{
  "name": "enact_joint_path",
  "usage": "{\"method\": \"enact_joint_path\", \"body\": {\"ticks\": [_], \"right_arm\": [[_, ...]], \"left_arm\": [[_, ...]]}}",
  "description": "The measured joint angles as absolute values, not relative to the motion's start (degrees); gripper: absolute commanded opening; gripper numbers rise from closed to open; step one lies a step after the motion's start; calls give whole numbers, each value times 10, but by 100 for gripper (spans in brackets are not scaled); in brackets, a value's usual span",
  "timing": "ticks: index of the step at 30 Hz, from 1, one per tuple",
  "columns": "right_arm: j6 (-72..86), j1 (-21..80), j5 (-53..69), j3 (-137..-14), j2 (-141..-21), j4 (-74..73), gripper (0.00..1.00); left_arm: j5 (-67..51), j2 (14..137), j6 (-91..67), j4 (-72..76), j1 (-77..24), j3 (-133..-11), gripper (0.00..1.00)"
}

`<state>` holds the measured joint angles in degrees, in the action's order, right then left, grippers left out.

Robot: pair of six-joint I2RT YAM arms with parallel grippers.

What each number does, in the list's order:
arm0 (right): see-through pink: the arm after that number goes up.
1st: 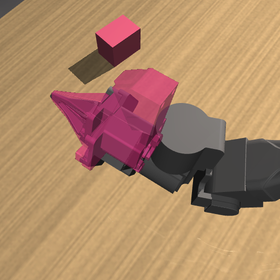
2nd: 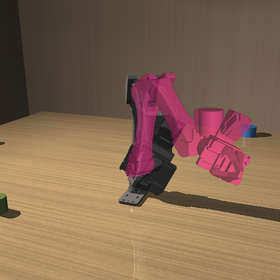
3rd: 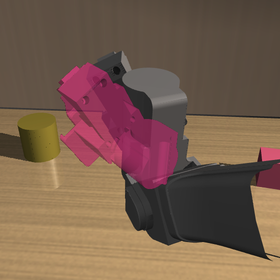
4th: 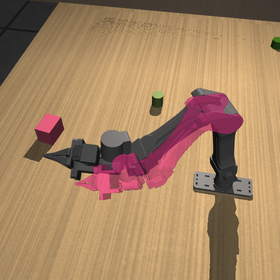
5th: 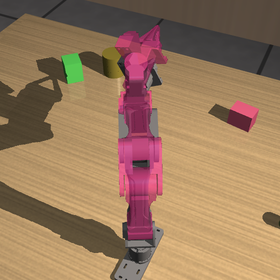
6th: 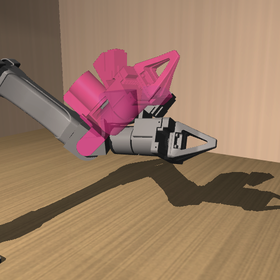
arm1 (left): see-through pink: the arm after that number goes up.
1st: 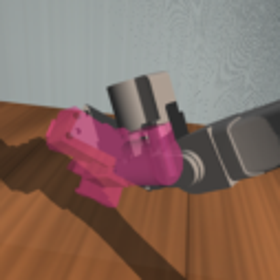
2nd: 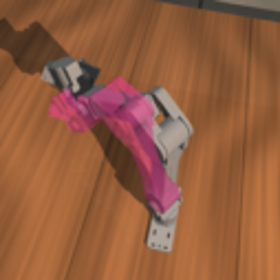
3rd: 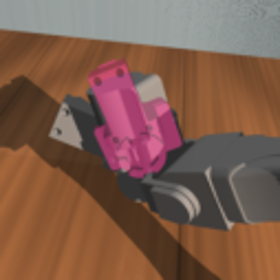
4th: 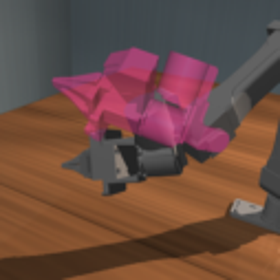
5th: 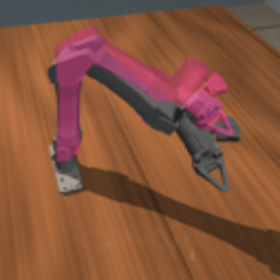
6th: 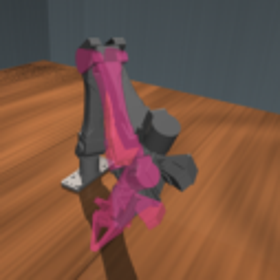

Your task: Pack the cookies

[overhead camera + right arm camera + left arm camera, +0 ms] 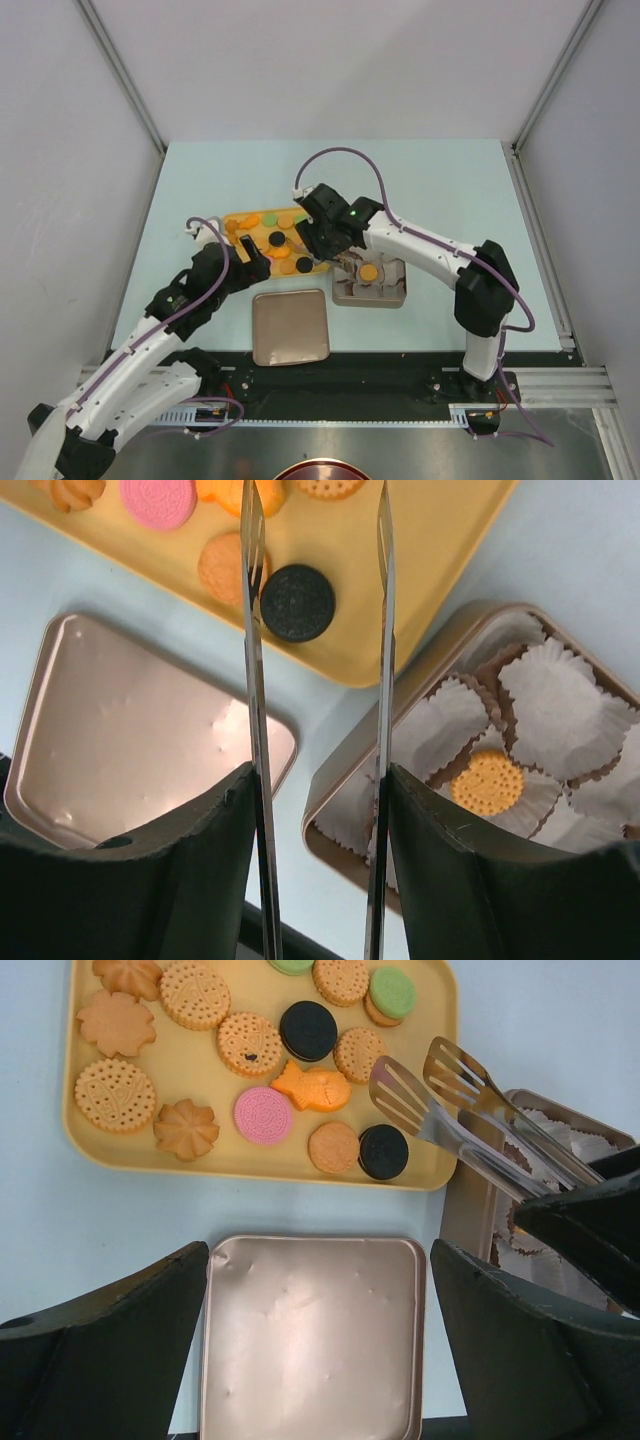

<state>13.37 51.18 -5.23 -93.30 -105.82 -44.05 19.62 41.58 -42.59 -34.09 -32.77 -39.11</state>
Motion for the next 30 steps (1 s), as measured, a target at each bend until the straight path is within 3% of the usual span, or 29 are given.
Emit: {"method": "enact_joint_path", "body": {"ticks": [16,30], "right_arm": [[125,444,-44,-1059,-1164,-438,57],[124,430,-18,-1080,-1220,-441,56]], "left_arm": [[208,423,-426,-345,-328,-391,98],[209,423,-426,-345,-328,-391,98]]}}
